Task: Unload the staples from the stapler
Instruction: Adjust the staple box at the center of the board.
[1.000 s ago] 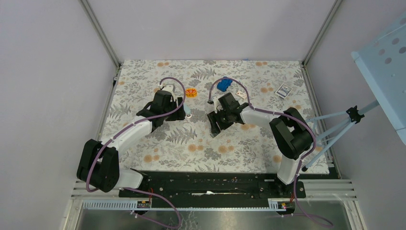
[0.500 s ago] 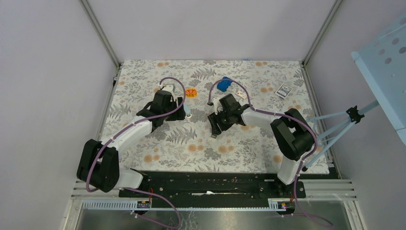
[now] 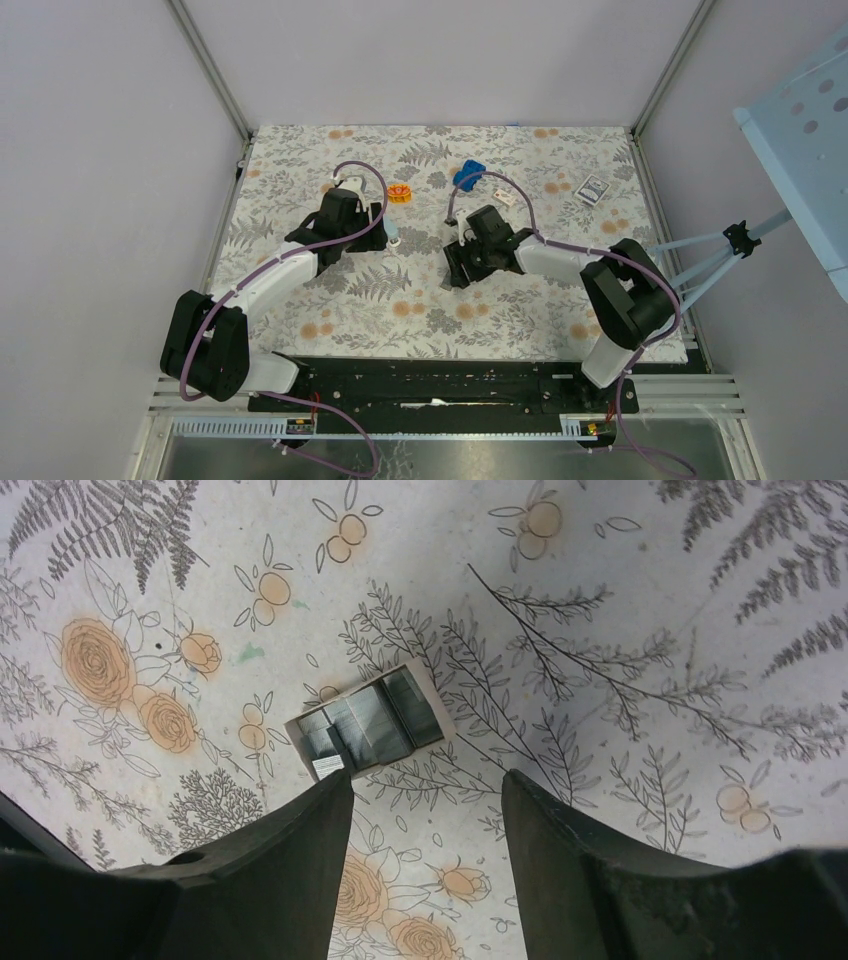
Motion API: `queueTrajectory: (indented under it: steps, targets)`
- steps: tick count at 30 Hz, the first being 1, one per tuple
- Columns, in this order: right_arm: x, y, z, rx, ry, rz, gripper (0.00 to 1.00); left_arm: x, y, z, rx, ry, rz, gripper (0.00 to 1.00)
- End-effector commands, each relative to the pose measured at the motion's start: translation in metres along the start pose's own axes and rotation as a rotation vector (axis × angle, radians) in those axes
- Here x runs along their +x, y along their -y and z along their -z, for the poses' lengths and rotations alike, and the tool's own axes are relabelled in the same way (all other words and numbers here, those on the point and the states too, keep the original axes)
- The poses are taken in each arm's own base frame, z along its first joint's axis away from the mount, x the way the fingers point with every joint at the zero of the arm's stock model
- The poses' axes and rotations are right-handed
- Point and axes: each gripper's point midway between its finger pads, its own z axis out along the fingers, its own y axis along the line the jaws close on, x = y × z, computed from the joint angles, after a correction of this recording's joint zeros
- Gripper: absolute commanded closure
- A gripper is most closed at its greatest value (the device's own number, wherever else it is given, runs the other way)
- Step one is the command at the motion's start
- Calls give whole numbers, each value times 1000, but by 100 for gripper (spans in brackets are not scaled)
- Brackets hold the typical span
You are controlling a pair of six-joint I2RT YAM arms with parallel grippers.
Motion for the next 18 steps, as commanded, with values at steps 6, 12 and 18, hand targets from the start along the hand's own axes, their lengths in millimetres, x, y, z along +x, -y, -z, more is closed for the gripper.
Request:
queueTrajectory:
  steps: [6, 12, 18]
  targets:
    - [-42, 1, 29, 98, 209, -213, 36, -33, 13, 9, 38, 101, -7, 27]
    - [-46, 19, 41, 229, 218, -367, 33, -36, 15, 12, 51, 113, -7, 27]
    - [-54, 42, 64, 360, 212, -446, 31, -40, 16, 16, 50, 123, 2, 27]
